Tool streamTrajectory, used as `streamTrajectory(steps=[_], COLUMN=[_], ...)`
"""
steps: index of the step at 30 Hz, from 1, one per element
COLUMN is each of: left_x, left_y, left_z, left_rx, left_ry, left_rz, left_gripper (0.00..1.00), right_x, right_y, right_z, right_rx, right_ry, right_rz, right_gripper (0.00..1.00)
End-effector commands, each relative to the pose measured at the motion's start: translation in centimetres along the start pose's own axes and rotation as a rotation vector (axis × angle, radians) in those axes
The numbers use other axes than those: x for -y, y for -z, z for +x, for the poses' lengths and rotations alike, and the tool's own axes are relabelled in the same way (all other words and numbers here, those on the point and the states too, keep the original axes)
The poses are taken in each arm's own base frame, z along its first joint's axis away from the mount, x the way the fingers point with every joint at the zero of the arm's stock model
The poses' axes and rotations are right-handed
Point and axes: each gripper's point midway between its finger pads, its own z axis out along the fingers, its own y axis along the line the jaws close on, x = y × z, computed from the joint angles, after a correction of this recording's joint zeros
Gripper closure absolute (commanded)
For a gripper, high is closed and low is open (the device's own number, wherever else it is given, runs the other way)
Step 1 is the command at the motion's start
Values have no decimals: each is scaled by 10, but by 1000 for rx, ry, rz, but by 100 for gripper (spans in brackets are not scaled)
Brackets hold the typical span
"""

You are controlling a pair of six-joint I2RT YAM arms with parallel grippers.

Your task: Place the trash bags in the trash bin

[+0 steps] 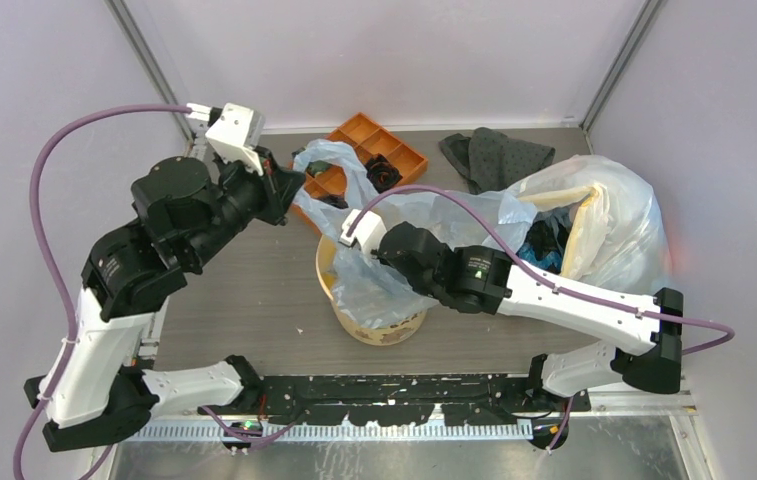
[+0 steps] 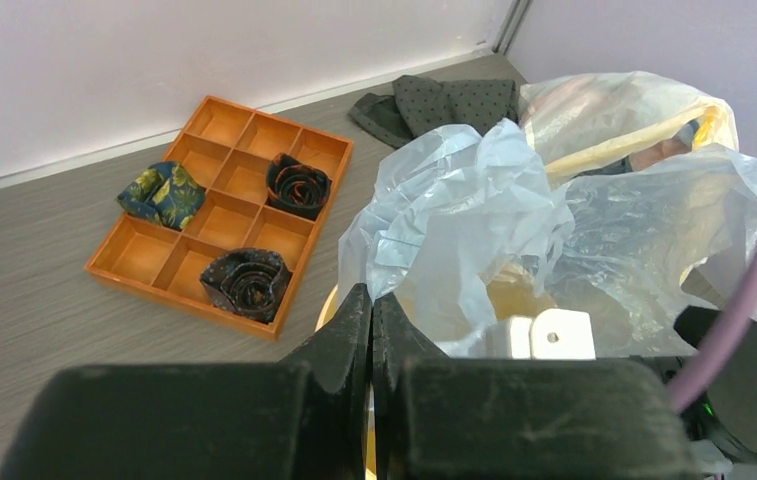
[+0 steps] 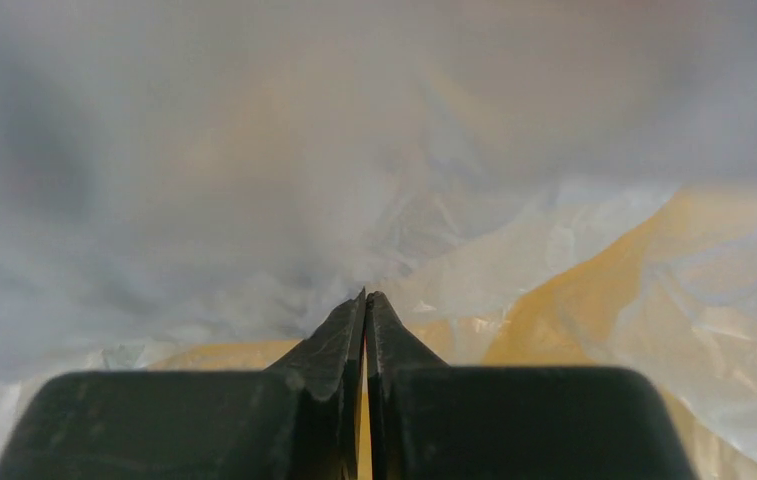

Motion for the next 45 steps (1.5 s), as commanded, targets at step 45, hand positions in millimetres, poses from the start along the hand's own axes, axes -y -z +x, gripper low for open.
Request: streamTrajectory(steps=[45], left_x=[30], left_y=[-2], left_z=[-39], left_rx=[187], left_ry=[-3], left_rz=[160], left_gripper=[100], right_x=[2], right_y=[-23], right_z=[54], right_rx=[-272], right_ry=[-340], right_rz=[-14], right_gripper=[98])
